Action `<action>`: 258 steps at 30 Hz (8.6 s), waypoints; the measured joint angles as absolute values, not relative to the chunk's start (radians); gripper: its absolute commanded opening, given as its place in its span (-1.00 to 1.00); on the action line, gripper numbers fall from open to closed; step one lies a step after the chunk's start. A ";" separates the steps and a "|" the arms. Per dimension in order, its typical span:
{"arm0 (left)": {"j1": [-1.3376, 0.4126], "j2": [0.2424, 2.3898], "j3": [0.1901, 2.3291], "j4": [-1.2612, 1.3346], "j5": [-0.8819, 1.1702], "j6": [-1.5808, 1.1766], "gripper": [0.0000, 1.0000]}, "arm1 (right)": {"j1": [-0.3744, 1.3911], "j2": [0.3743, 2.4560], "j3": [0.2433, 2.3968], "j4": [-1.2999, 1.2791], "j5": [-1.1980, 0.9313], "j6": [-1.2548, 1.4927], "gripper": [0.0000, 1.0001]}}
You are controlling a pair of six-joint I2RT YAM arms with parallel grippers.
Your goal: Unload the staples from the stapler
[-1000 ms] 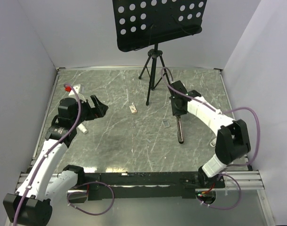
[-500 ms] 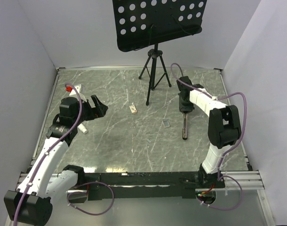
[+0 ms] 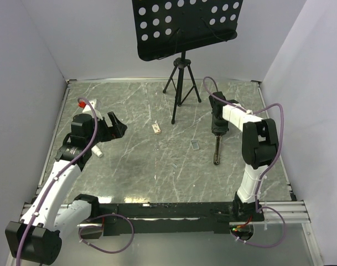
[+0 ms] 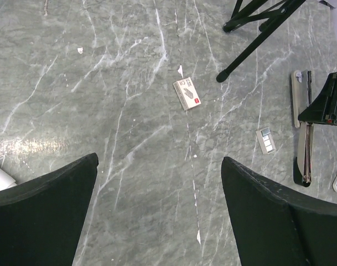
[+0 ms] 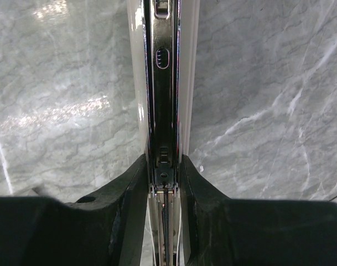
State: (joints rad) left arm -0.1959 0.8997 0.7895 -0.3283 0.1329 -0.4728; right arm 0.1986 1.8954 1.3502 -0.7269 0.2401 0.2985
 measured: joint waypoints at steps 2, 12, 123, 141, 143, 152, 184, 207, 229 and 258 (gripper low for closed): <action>-0.196 0.900 0.789 -0.328 0.133 -0.473 0.94 | 0.195 1.901 1.350 -0.725 0.241 0.307 -0.34; -0.196 0.900 0.789 -0.328 0.133 -0.472 0.93 | 0.182 1.903 1.350 -0.722 0.245 0.350 -0.16; -0.209 0.934 0.788 -0.331 0.287 -0.518 0.54 | 0.469 1.477 1.229 -0.713 0.248 0.510 -1.00; -0.211 1.033 0.659 0.043 0.666 -0.793 0.23 | 0.763 1.399 1.169 -0.329 -0.062 0.611 -1.00; -0.211 1.046 0.656 0.068 0.681 -0.809 0.20 | 0.772 1.399 1.169 -0.303 -0.069 0.628 -1.00; -0.224 1.072 0.621 0.134 0.696 -0.837 0.20 | 0.832 1.434 1.178 -0.265 -0.067 0.671 -1.00; -0.290 1.176 0.685 -0.026 0.575 -0.712 0.06 | 0.921 1.589 1.309 -0.348 0.117 0.664 -1.00; -0.299 1.252 0.692 0.018 0.636 -0.781 -0.98 | 0.928 1.618 1.306 -0.348 0.122 0.617 0.28; -0.180 1.244 0.813 -0.089 0.702 -0.620 -0.98 | 0.927 1.507 1.218 -0.287 -0.009 0.577 0.36; -0.199 1.146 0.755 -0.084 0.593 -0.551 -0.98 | 0.853 1.543 1.330 -0.321 -0.091 0.511 -0.63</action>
State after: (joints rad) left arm -0.1986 1.1458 0.7551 -0.0837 0.5930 -0.5510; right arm 0.8528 1.5429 1.3296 -0.3214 -0.0914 0.5114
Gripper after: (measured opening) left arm 0.056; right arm 0.401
